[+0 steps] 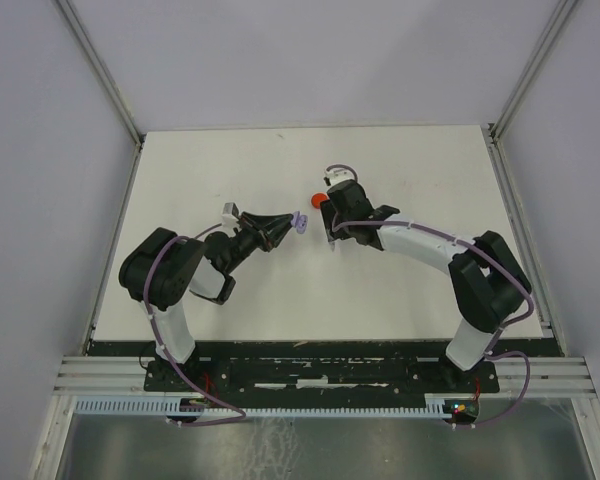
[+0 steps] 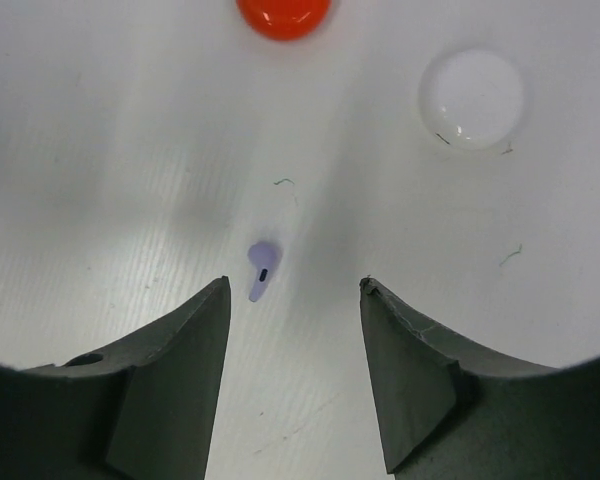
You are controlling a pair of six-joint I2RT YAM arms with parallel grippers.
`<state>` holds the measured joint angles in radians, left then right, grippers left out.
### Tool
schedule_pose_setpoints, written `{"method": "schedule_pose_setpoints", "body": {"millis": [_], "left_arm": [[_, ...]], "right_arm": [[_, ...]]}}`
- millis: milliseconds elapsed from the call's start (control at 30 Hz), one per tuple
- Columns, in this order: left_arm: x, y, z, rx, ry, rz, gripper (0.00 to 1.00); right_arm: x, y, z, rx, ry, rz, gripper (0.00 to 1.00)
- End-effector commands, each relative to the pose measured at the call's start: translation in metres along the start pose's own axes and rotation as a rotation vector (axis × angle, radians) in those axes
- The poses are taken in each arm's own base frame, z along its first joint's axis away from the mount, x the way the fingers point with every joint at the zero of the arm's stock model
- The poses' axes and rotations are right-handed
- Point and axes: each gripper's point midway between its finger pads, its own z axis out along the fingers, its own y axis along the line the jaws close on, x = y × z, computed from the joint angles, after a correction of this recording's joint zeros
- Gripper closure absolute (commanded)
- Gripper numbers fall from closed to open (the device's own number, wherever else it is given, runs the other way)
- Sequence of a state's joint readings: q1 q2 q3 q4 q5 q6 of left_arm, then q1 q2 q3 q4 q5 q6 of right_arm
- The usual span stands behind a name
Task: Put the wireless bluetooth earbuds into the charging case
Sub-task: Pick up the earbud from the center of the board.
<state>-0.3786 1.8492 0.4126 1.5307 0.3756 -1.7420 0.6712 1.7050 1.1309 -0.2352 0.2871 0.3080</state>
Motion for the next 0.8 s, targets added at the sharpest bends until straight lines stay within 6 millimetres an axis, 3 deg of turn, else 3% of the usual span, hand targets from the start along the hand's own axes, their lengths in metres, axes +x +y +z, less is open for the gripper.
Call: {"method": "schedule_pose_setpoints", "body": {"millis": [0,767], "left_arm": [[0.008,-0.048,-0.004,0.2,0.036,0.121,0.97],[0.003,-0.047,-0.008,0.195,0.026,0.122,0.97]], "right_arm": [[-0.009,0.016,0.006,-0.055,0.033,0.044,0.38],[0.011,0.03,0.043,-0.066,0.127,0.024,0.45]]}}
